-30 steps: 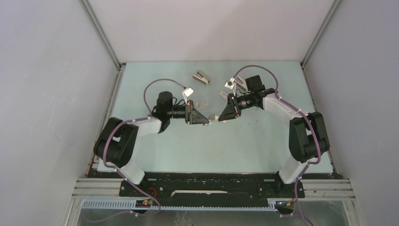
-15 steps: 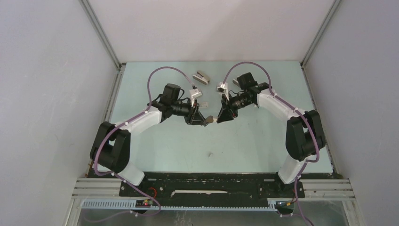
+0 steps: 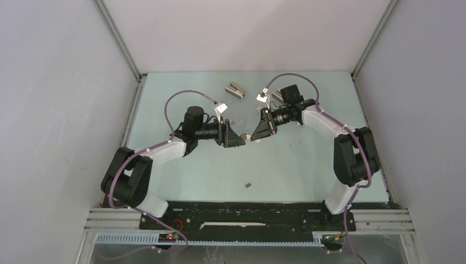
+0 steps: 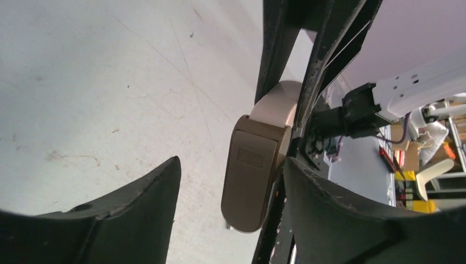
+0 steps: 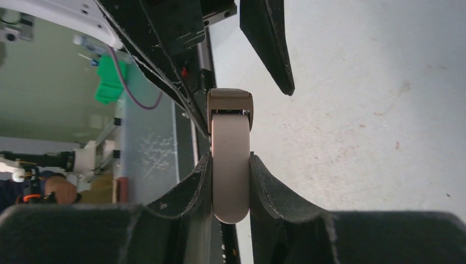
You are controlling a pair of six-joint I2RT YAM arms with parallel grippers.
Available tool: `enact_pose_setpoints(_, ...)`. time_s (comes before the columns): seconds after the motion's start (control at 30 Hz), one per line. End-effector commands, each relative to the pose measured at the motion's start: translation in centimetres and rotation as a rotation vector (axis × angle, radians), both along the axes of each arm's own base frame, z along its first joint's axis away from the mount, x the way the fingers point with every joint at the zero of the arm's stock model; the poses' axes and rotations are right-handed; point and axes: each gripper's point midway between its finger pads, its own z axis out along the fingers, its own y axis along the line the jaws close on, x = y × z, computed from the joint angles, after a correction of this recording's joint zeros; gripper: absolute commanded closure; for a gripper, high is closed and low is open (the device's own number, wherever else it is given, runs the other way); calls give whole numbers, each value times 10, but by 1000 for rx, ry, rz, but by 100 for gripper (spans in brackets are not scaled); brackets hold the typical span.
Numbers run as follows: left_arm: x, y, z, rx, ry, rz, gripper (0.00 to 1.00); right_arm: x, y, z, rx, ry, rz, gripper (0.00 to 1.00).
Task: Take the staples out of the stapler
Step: Unload the staple at the center of the board, then place the stapler at the center of the board.
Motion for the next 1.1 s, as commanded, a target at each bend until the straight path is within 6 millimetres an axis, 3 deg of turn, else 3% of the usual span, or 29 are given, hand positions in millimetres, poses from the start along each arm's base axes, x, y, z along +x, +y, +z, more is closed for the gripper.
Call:
enact_pose_setpoints(0.0, 6, -1, 56, -105, -134, 80, 22, -3, 4, 40, 112, 50, 6, 100)
enact_pose_setpoints(0.1, 8, 6, 70, -94, -201, 128, 13, 0, -2, 45, 129, 48, -11, 100)
enact_pose_setpoints(0.3, 11, 24, 88, -60, -270, 227, 9, 4, -11, 48, 131, 51, -48, 100)
enact_pose_setpoints(0.5, 34, 73, 83, 89, -332, 482, 10, 26, -39, 35, 3, -36, -169, 100)
enact_pose_setpoints(0.67, 35, 103, 90, 147, -361, 601, 20, 9, -85, 10, -323, -10, -169, 100)
enact_pose_setpoints(0.83, 26, 127, 106, 182, -458, 691, 20, -14, -157, -5, -676, -116, -158, 100)
enact_pose_setpoints(0.93, 23, 132, 109, 181, -481, 707, 19, -25, -188, -15, -852, -146, -130, 100)
enact_pose_setpoints(1.07, 23, 128, 108, 169, -465, 694, 19, -30, -214, -29, -1019, -132, -103, 100)
